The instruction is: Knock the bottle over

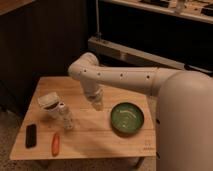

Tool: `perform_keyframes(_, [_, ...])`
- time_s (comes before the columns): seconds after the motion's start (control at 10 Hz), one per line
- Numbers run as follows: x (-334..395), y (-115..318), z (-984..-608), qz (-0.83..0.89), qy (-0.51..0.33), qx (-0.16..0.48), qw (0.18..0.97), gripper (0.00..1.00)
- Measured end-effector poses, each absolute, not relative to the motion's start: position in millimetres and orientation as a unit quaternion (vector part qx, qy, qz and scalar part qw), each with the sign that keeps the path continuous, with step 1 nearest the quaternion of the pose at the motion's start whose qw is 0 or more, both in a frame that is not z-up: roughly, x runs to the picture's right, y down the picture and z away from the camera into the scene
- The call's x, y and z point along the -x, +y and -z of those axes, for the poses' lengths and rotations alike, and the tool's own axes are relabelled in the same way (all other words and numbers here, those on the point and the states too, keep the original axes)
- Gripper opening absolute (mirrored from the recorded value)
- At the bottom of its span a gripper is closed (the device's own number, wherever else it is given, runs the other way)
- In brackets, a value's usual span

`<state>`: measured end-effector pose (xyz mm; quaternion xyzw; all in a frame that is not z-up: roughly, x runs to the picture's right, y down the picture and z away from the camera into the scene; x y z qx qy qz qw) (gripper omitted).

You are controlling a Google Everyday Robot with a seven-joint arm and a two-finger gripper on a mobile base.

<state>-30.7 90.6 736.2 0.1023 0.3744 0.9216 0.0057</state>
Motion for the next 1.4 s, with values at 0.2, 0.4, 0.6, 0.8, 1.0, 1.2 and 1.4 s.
perform_keyframes(0.2, [31, 90, -736, -0.923, 0.371, -0.1, 0.01, 0.75])
perform_keyframes(0.4, [37, 91, -731, -0.93, 0.356, -0.078, 0.042, 0.59])
perform_keyframes(0.6, [55, 93, -717, -0.939, 0.333, -0.032, 0.081, 0.35])
perform_keyframes(0.8, [72, 91, -711, -0.942, 0.319, -0.001, 0.102, 0.18])
perform_keyframes(1.0, [85, 90, -708, -0.941, 0.316, 0.029, 0.116, 0.14])
perform_keyframes(1.2, [98, 86, -704, -0.941, 0.304, 0.079, 0.129, 0.14])
perform_keyframes(1.4, [102, 79, -700, -0.936, 0.282, 0.166, 0.127, 0.14])
